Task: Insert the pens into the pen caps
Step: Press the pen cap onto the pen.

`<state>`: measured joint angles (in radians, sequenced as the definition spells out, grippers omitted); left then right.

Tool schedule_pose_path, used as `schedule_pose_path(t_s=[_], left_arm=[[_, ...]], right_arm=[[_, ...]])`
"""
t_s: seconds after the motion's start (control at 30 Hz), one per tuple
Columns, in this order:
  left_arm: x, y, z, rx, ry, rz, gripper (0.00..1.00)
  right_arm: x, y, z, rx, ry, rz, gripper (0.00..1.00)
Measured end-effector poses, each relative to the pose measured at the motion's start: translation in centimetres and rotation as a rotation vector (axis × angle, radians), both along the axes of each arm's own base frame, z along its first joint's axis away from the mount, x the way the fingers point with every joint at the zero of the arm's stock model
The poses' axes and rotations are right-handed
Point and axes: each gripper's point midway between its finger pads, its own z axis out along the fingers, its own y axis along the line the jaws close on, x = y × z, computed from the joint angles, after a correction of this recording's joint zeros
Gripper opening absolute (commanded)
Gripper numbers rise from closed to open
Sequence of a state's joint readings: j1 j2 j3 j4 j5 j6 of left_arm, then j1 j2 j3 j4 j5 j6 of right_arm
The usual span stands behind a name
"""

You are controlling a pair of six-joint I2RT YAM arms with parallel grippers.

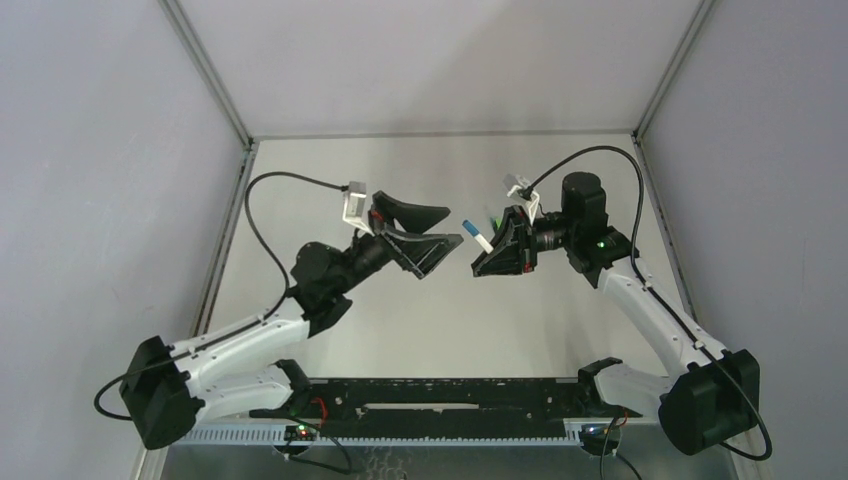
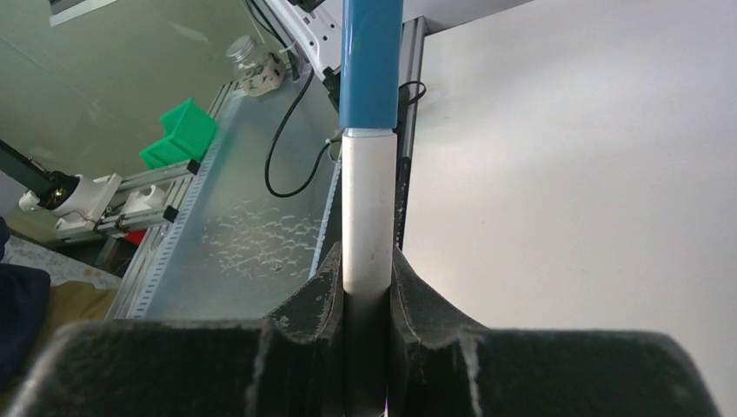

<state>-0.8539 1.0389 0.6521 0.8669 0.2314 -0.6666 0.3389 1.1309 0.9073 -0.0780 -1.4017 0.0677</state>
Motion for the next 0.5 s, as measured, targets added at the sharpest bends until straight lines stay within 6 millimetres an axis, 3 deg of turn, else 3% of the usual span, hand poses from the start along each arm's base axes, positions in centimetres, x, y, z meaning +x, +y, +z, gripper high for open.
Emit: schedule_pose_path(t_s=[0.33, 0.5], left_arm=[[2.1, -3.1, -2.3, 0.070, 0.090, -0.038, 0.79], [2.2, -3.6, -1.9, 0.050, 0.089, -0.057, 0.69]], right_arm=[[-0.4, 0.3, -0.1, 0.000, -0.002, 0.022, 0.00], [-0.5, 0.4, -0.3, -0.002, 0.000, 0.029, 0.00]])
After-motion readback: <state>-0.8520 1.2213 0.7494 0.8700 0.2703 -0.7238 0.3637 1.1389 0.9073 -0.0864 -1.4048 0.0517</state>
